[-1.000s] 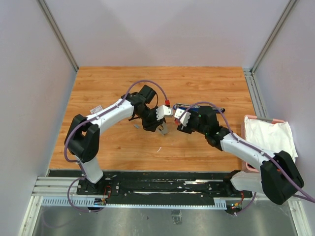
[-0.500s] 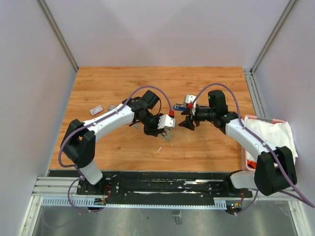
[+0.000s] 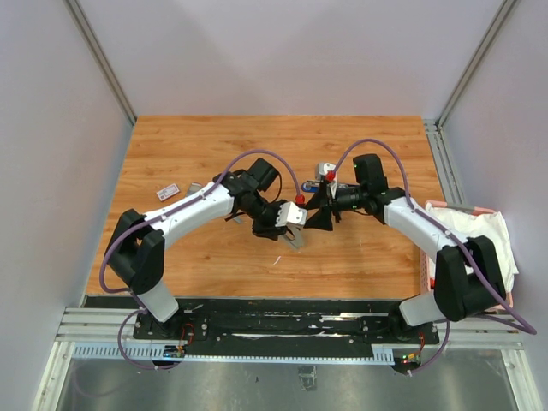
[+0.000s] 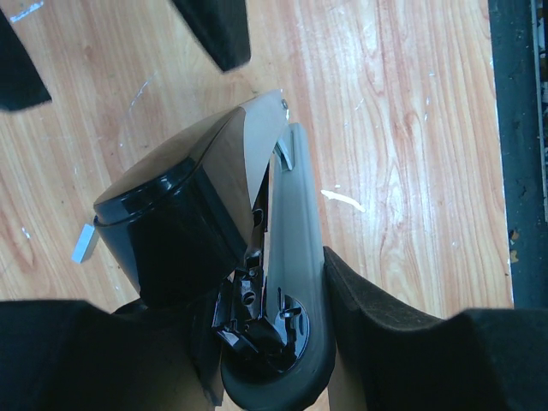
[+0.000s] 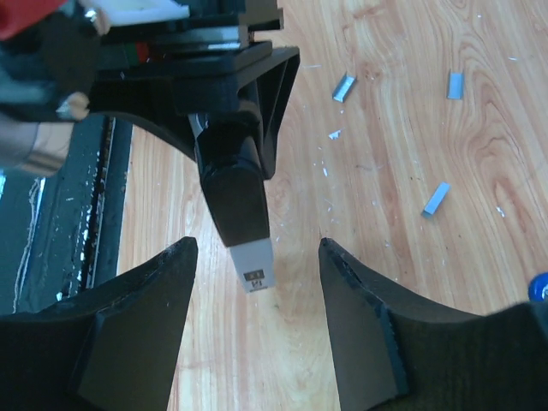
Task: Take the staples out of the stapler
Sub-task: Unload the staple at the center of the board.
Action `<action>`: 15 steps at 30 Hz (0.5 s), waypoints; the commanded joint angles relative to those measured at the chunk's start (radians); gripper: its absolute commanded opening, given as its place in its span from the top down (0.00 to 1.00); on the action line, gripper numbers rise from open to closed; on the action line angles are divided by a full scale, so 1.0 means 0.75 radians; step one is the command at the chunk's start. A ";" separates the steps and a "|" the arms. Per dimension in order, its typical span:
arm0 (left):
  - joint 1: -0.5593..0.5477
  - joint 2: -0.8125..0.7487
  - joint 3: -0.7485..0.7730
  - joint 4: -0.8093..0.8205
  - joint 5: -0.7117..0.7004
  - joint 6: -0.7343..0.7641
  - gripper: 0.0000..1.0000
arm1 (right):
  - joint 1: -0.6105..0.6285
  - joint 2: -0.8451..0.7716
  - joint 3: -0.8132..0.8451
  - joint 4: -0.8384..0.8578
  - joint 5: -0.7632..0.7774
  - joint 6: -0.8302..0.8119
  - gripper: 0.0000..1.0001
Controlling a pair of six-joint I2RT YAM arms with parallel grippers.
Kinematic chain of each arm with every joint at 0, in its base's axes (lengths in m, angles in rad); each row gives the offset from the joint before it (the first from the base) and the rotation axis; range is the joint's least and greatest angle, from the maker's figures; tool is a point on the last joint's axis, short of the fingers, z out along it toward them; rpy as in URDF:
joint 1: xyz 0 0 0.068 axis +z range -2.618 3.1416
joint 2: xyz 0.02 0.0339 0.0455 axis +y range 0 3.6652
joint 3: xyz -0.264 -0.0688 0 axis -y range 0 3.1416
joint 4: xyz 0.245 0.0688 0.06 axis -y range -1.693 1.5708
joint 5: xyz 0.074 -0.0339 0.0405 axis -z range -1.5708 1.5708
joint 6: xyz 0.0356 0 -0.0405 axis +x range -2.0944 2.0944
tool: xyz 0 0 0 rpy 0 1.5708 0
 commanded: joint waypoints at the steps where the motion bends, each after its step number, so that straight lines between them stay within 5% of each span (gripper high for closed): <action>1: -0.024 -0.066 0.019 0.025 0.095 0.026 1.00 | 0.044 0.026 0.043 0.077 -0.067 0.123 0.39; 15: -0.024 -0.064 0.025 0.070 0.145 -0.038 1.00 | 0.146 0.091 0.057 0.239 -0.063 0.319 0.40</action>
